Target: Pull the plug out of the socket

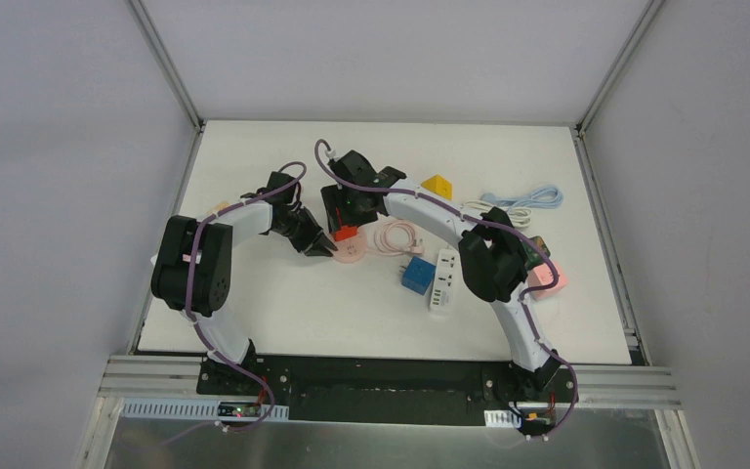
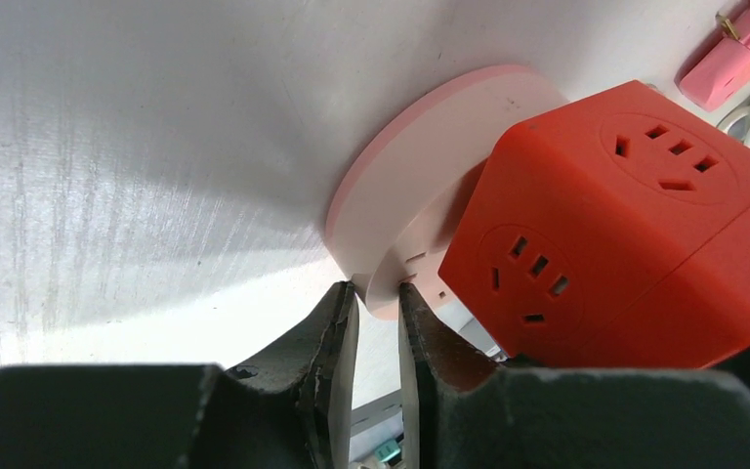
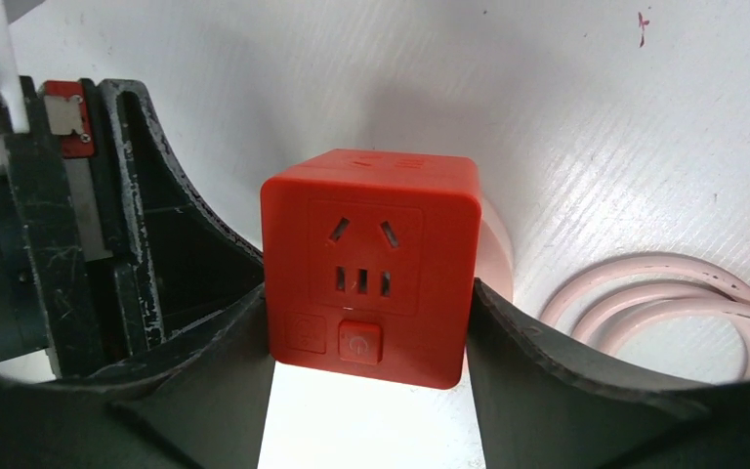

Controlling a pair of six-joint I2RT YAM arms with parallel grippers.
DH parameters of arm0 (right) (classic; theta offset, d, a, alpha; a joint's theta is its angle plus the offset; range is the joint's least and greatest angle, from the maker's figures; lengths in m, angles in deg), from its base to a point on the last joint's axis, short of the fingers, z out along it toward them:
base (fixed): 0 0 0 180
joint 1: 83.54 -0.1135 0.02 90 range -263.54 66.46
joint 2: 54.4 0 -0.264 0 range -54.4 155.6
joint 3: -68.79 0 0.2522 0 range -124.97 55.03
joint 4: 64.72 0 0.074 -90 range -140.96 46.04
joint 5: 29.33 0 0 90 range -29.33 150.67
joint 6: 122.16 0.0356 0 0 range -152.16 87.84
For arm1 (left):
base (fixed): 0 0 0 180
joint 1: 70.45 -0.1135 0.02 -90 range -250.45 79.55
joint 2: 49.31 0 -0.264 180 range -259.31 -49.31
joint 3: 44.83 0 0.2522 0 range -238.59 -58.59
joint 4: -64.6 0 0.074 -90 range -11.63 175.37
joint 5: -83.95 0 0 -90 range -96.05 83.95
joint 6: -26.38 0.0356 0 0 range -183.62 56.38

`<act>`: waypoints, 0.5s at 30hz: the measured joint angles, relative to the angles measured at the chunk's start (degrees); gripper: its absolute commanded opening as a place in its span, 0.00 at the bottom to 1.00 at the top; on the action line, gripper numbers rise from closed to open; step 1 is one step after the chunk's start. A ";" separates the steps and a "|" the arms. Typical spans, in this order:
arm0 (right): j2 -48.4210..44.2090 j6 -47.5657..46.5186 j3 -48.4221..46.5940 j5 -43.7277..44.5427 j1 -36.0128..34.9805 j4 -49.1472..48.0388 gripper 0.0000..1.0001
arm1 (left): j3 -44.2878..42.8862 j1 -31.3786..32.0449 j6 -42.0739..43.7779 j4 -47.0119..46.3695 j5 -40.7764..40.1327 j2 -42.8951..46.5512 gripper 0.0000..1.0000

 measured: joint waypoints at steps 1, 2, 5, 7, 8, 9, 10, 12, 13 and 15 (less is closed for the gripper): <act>0.00 -0.44 0.00 0.85 -0.42 -0.04 0.00 | -0.15 -0.02 -0.07 0.35 0.00 -0.07 0.19; 0.00 -0.83 0.00 1.66 -0.81 -0.13 0.00 | -0.33 -0.02 -0.11 0.72 0.00 -0.15 0.19; -0.09 -1.36 0.00 2.80 -1.31 -0.39 0.00 | -0.76 -0.02 -0.15 1.42 0.00 -0.42 0.19; -0.20 -1.31 0.00 2.51 -1.27 -0.39 0.00 | -1.05 -0.02 -0.15 1.88 0.00 -0.59 0.19; -0.22 -1.20 0.00 2.23 -1.22 -0.39 0.00 | -1.18 -0.02 -0.15 2.10 0.00 -0.66 0.19; -0.22 -0.94 0.00 1.36 -0.76 -0.42 0.00 | -1.33 -0.02 -0.15 2.29 0.00 -0.74 0.19; -0.22 -0.39 0.00 0.09 -0.13 -0.42 0.00 | -1.44 -0.02 -0.15 2.40 0.00 -0.79 0.19; -0.22 0.92 0.26 -2.36 1.01 -0.46 0.00 | -1.53 -0.02 -0.15 2.36 -0.02 -0.85 0.19; -0.22 1.38 0.42 -3.32 1.53 -0.44 0.00 | -1.64 -0.02 -0.15 2.32 -0.02 -0.94 0.19; -0.22 1.42 0.44 -3.30 1.66 -0.42 0.00 | -1.86 0.00 -0.13 2.25 0.00 -1.16 0.19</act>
